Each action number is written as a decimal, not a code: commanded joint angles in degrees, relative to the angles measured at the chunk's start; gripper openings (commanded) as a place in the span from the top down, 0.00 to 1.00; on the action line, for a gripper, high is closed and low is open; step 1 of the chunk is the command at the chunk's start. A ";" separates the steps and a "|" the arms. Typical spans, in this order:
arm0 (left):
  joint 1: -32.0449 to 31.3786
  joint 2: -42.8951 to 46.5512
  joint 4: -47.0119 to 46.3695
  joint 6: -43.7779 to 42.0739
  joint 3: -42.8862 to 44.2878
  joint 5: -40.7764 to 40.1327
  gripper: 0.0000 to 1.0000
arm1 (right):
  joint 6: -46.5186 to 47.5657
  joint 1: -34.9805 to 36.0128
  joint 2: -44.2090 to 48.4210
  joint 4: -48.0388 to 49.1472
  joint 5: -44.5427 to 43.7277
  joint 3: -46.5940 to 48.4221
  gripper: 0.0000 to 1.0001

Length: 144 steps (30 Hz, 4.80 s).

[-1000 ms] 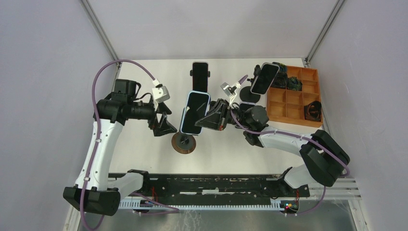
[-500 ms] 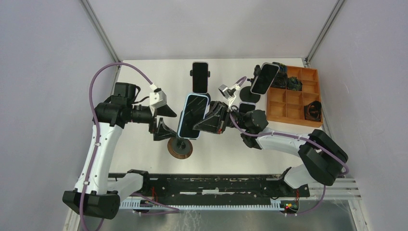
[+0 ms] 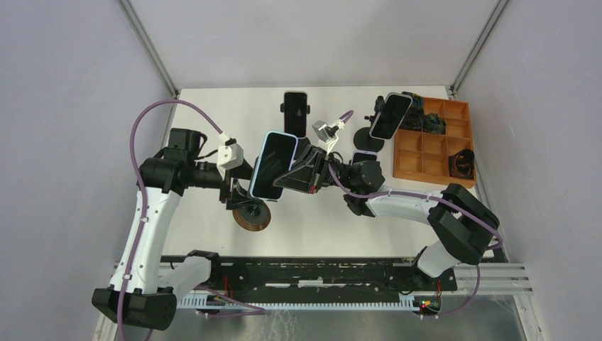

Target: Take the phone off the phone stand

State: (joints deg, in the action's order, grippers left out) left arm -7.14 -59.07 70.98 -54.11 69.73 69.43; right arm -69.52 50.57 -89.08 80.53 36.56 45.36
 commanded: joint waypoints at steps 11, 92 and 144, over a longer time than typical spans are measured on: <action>0.11 6.29 -8.04 -0.68 -0.91 -2.44 0.81 | -5.16 2.28 -1.89 11.54 -4.73 5.55 1.00; 4.05 -2.49 -15.89 10.06 5.87 -18.77 0.98 | 11.40 5.40 -9.37 -34.30 -9.97 3.47 1.00; 4.10 -1.66 -3.73 -0.82 8.38 -6.19 0.98 | 30.12 4.88 -15.42 -63.13 -24.74 18.42 0.02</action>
State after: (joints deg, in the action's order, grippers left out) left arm -3.25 -60.97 67.51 -52.56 75.29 59.70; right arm -42.26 56.01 -105.97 20.93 9.63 60.03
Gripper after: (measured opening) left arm 0.074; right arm 0.981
